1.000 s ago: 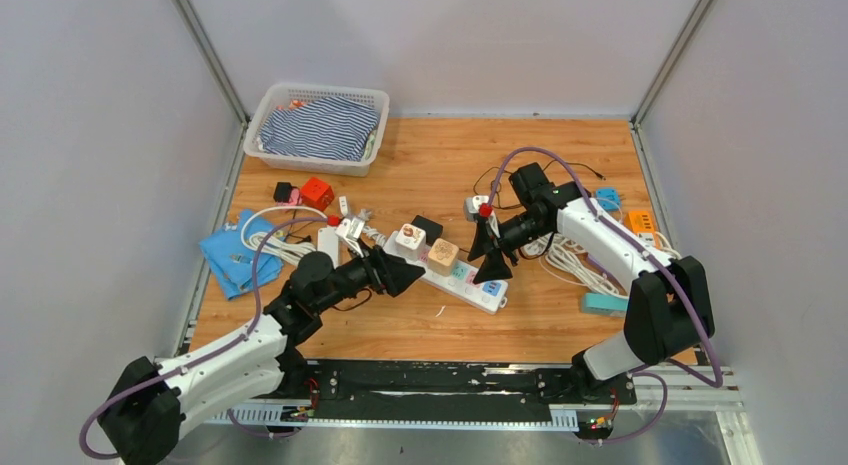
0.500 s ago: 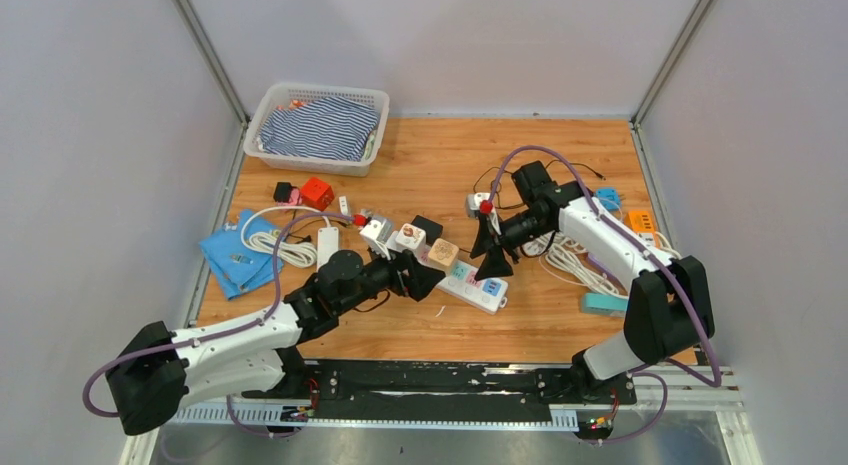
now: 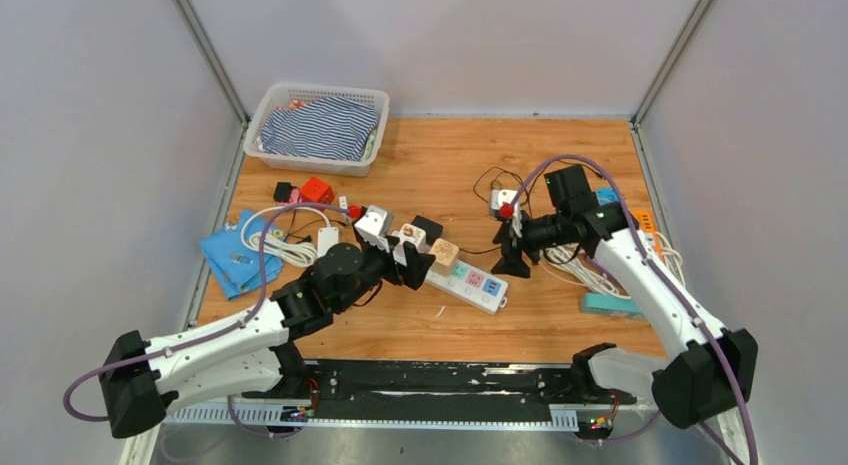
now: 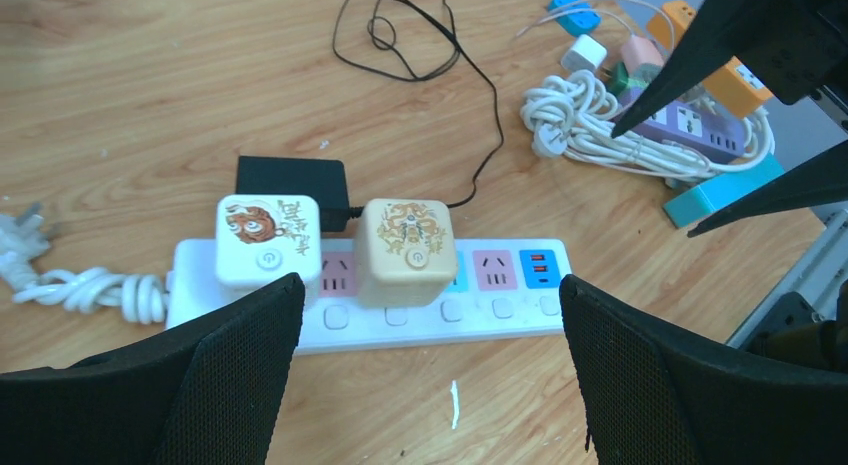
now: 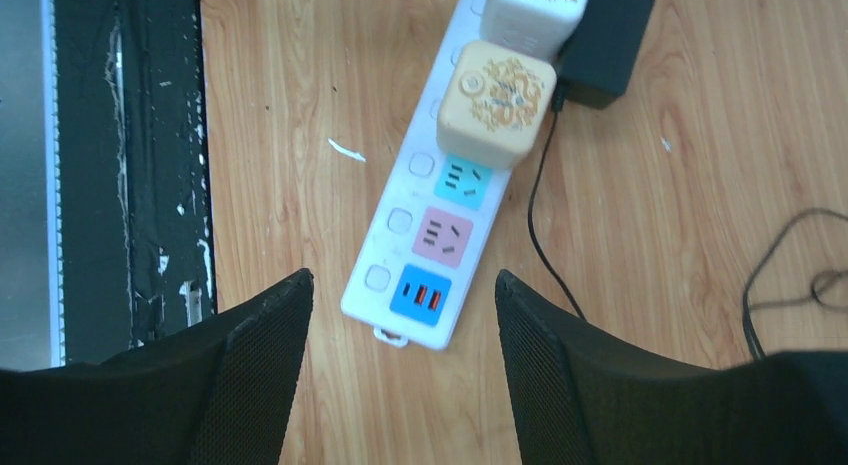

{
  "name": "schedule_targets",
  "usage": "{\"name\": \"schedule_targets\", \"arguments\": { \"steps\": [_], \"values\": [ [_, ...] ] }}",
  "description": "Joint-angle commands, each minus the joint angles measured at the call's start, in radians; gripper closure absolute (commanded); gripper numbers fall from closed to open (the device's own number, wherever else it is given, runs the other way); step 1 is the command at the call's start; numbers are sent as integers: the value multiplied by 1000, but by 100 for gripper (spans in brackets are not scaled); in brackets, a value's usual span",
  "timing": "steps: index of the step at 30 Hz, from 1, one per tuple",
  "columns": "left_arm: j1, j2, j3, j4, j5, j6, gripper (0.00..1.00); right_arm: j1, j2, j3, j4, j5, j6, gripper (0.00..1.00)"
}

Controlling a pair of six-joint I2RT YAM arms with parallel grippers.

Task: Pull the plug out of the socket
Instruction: Remove the plug from the socket.

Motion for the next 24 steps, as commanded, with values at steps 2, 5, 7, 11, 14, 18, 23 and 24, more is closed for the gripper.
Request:
{"name": "schedule_targets", "arguments": {
  "steps": [2,5,7,11,14,18,23,24],
  "values": [
    [-8,-130,-23,-58,-38,62,0,-139,-163,-133,36,-20,19,28],
    [-8,-182,-38,-57,69,90,0,-221,-228,-179,41,-112,-9,27],
    [-7,-192,-48,-57,111,84,0,-261,-260,-192,22,-179,-40,26],
    [-8,-161,-62,-62,142,107,0,-345,-229,-190,-37,-254,-111,25],
    [-8,-138,-66,-65,144,154,0,-367,-195,-203,-54,-238,-159,24],
    [-8,-104,-43,-74,153,250,0,-438,-155,-207,-77,-231,-202,24],
    [45,-7,3,-73,250,177,0,-533,-148,-220,-94,-249,-255,24],
    [57,10,7,-73,259,164,0,-548,-150,-224,-101,-256,-277,23]
  ]
}}
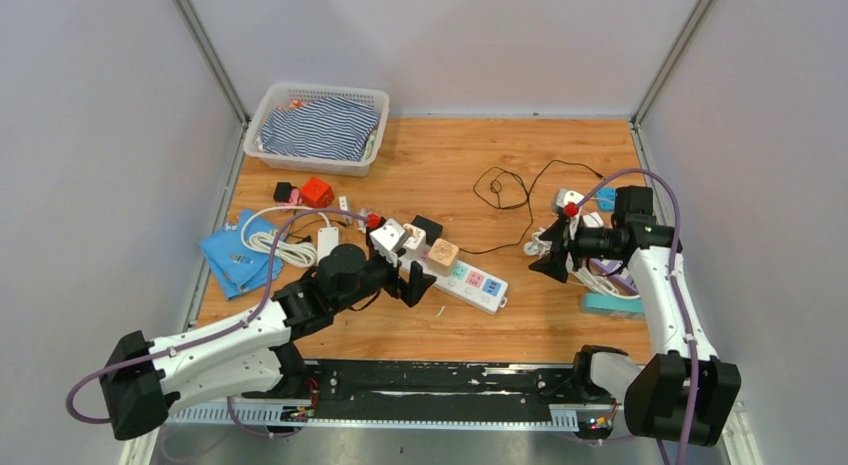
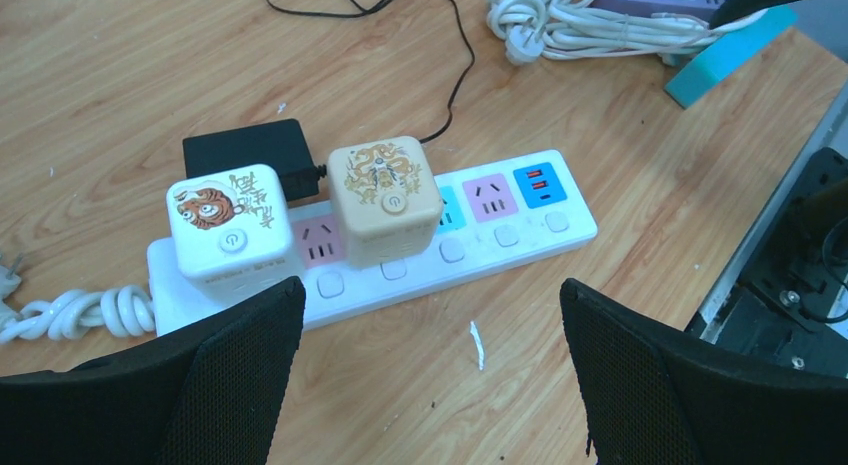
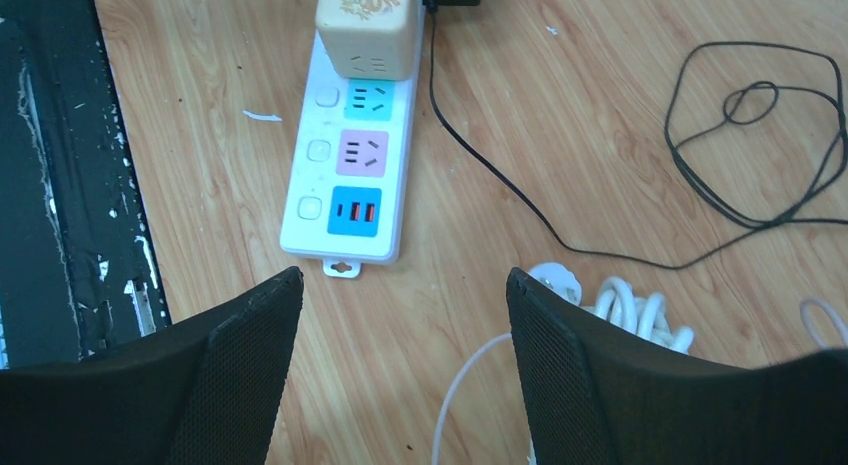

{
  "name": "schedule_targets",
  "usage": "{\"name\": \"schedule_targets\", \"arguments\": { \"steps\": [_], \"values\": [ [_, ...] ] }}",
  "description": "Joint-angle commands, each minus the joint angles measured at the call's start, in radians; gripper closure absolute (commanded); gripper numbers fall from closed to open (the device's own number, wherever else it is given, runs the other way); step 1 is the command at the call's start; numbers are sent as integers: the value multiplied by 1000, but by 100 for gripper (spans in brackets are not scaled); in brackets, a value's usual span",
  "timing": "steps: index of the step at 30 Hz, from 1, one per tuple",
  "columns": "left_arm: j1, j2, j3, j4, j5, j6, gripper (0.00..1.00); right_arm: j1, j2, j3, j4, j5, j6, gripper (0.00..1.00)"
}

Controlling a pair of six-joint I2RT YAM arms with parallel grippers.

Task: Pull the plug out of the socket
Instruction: Remove the plug from the socket.

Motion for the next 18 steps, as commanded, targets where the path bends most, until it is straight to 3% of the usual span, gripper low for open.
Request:
{"name": "schedule_targets", "arguments": {
  "steps": [1,10,16,18],
  "values": [
    [53,74,49,-6,89,-31,0,-82,-11,-29,-60,-53,-112,22],
    [126,138,87,-6,222,-105,0,-117,-26,-37,-61,-90,-129,21],
    [123,109,140,-41,270,-154,0,-53,-45,-28,37,-57,62,24],
    [104,115,189,-118,212,-145,0,-9,-46,-22,47,-38,93,24]
  ]
}}
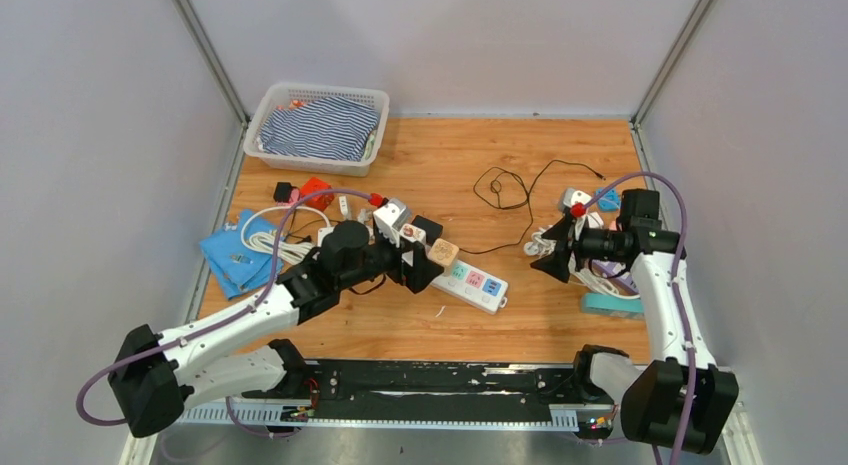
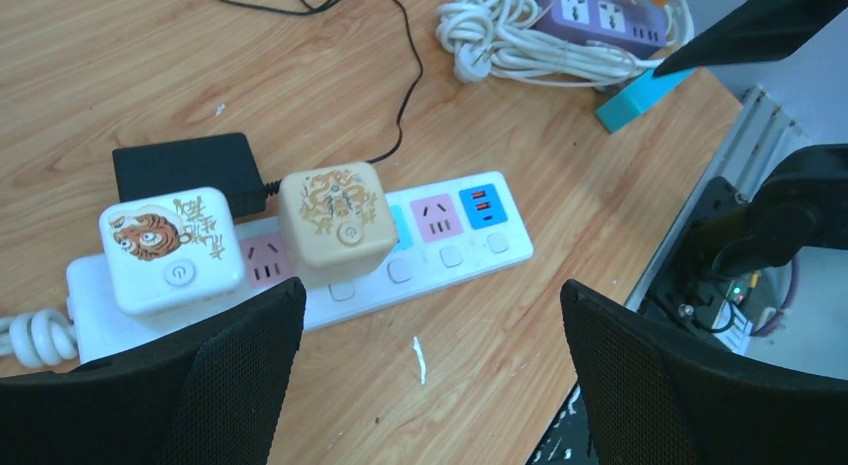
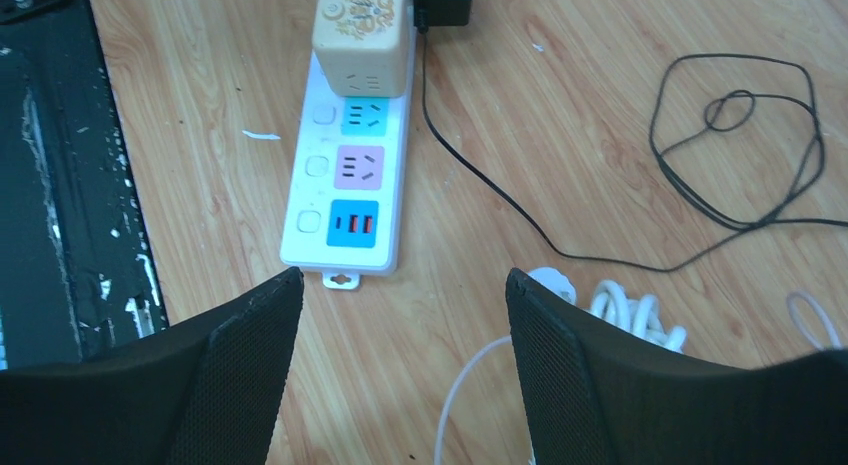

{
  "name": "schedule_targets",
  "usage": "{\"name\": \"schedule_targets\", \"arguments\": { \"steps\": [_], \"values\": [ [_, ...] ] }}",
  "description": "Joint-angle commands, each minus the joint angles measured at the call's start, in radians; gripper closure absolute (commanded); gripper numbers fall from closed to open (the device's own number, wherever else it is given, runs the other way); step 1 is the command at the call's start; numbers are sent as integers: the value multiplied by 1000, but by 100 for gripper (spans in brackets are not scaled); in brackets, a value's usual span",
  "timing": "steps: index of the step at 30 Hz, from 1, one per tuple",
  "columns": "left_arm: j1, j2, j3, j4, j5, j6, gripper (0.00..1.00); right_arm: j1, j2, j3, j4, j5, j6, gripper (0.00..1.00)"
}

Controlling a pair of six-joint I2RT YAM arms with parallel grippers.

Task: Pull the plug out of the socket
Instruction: Remove the plug from the socket.

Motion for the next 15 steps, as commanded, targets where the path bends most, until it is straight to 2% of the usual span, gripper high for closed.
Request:
{"name": "schedule_targets", "arguments": {
  "steps": [1,4,6,10,15],
  "values": [
    [-42,-2,126,-177,-91,-1,0,92,-18,4,55,28,132,25],
    [-130,72,272,-405,-317,60,0,155,-28,4,105,83,201,25],
    [-155,123,331,-483,-377,50,0,216,-29,1,139,128,241,25],
    [-205,215,417,-535,-452,26,0,287,-6,9,198,221,348,26],
    [-246,350,500,-544,-533,-69,2,290,25,25,208,244,423,27]
  ]
}}
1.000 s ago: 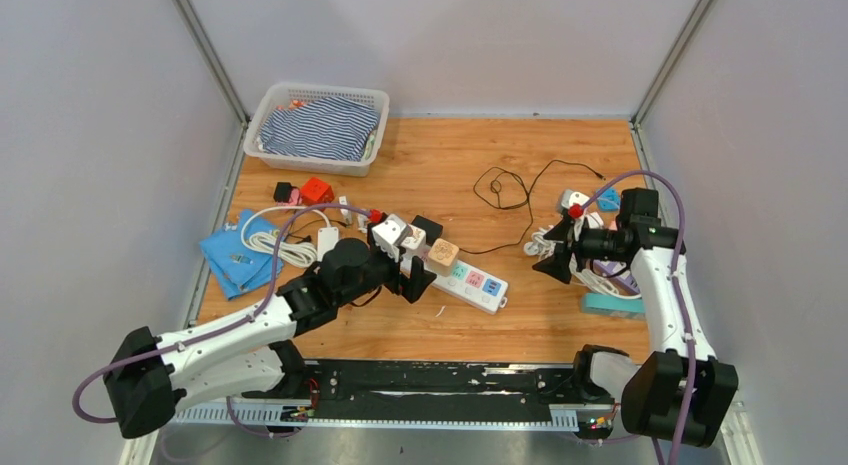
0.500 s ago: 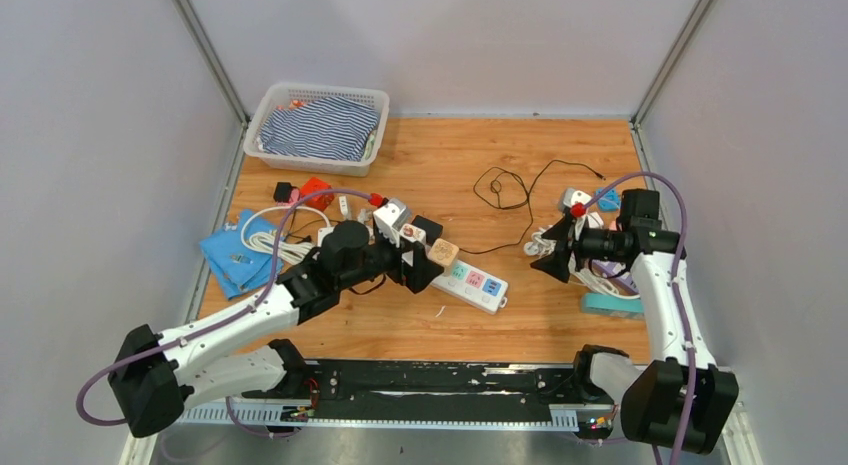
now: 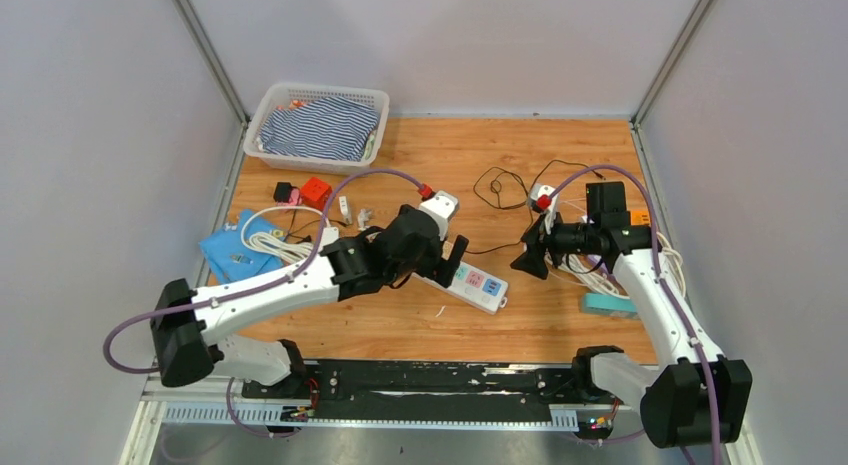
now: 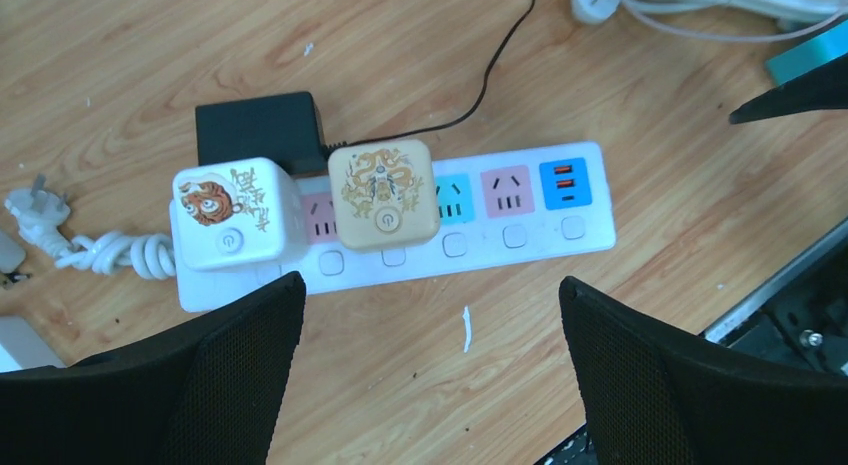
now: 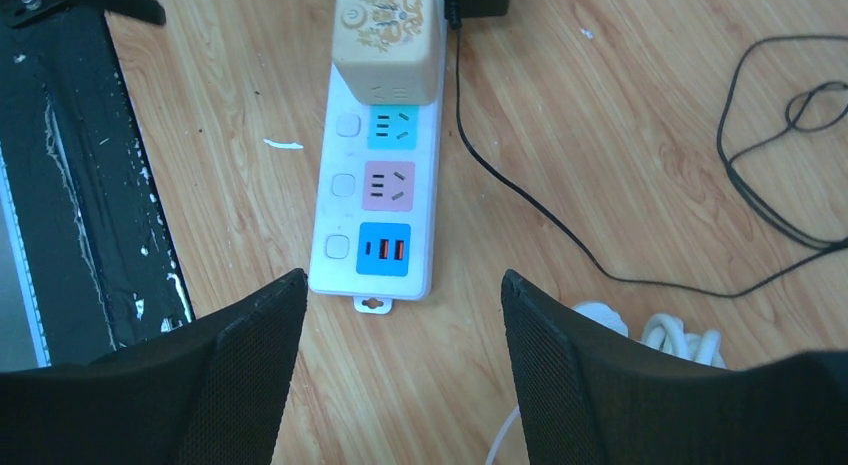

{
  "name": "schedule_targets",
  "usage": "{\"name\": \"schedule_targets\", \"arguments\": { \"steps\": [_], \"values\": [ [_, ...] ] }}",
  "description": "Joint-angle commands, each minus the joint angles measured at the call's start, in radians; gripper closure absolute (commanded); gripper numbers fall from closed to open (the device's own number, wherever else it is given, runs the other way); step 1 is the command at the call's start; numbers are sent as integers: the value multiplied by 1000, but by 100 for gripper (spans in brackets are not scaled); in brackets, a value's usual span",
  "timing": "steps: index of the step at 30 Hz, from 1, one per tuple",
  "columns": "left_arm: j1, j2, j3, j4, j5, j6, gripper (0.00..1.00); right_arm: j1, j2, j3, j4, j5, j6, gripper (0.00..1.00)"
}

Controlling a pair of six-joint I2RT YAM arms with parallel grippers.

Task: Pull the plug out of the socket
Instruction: Remove the plug from the socket.

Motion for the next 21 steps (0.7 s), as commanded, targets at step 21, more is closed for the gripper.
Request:
{"name": "schedule_targets", "arguments": {
  "steps": [21],
  "values": [
    [-28,359,58,96,-167,-133,16,17,128,19,38,53,119,30]
  ]
}}
